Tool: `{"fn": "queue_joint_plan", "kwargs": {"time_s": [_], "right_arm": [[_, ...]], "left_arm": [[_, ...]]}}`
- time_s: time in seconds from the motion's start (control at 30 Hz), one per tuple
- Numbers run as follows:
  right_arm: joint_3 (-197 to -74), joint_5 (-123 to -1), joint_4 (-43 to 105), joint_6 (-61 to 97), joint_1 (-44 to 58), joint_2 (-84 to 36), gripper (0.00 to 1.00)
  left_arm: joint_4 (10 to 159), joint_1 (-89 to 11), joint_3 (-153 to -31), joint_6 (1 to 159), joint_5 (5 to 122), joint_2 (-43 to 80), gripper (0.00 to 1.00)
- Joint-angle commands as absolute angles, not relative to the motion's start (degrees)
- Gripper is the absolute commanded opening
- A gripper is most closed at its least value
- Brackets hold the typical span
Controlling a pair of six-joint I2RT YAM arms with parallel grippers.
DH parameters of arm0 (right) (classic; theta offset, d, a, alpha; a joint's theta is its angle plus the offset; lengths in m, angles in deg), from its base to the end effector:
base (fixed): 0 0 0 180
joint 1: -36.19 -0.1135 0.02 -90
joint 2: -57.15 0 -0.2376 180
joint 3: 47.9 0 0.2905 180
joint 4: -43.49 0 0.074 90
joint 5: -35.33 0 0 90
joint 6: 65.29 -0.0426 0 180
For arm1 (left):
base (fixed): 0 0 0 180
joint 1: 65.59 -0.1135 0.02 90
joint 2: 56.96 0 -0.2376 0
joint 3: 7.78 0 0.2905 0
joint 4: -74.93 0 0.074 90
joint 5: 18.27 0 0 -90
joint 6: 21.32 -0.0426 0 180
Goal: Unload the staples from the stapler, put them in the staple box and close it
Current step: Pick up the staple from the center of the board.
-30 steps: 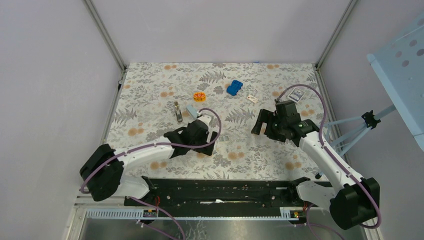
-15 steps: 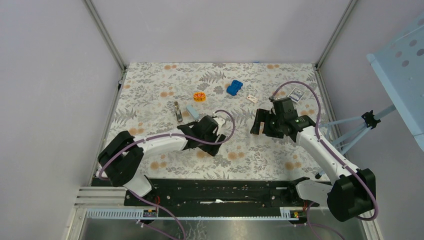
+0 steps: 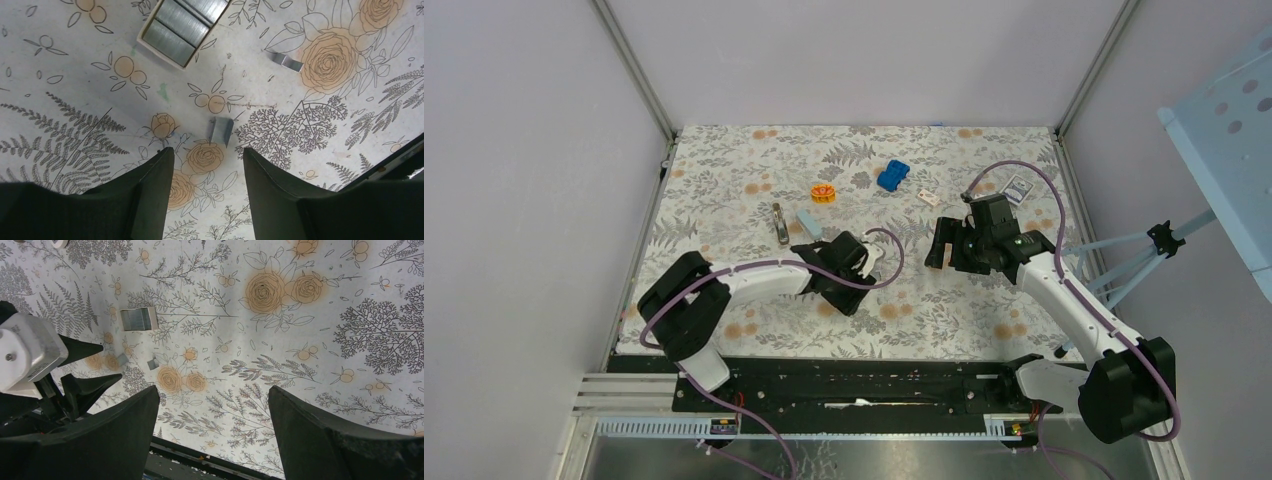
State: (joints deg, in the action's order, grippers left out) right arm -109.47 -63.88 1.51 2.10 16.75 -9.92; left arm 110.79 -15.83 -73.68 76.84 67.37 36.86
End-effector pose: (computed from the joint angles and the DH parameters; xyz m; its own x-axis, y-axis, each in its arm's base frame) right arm 0.2759 0.1046 0.2189 -0.8071 0.1176 -0.5786 -0.1302 0.9204 0.3687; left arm 0.2197 -0.2647 0.1101 -0.6848 0.5901 -0.4277 0.6927 0.7094 -0.1302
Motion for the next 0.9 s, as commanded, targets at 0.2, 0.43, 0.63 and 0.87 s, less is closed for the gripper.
{"fn": "queue_joint_plan", "kwargs": {"time_s": [0.2, 0.43, 0.63, 0.87], "right_arm": [[-109.8, -63.86, 2.04, 3.93, 16.95, -9.6, 0.86], [-109.75, -63.56, 2.06, 3.87, 16.94, -9.64, 0.85], [-109.57, -63.16, 1.93, 3.84, 16.95, -9.64, 0.85], [-109.33, -63.18, 2.0, 3.55, 17.01, -9.33, 0.85]], "left_arm": [[110.52, -15.0, -77.17, 75.89, 66.1, 39.63, 0.55], [111.51, -13.9, -78.01, 76.42, 65.9, 41.01, 0.36], [111.53, -13.31, -78.04, 77.09, 65.37, 41.38, 0.27], [111.75, -13.03, -78.15, 78.6, 66.15, 40.79, 0.23]]}}
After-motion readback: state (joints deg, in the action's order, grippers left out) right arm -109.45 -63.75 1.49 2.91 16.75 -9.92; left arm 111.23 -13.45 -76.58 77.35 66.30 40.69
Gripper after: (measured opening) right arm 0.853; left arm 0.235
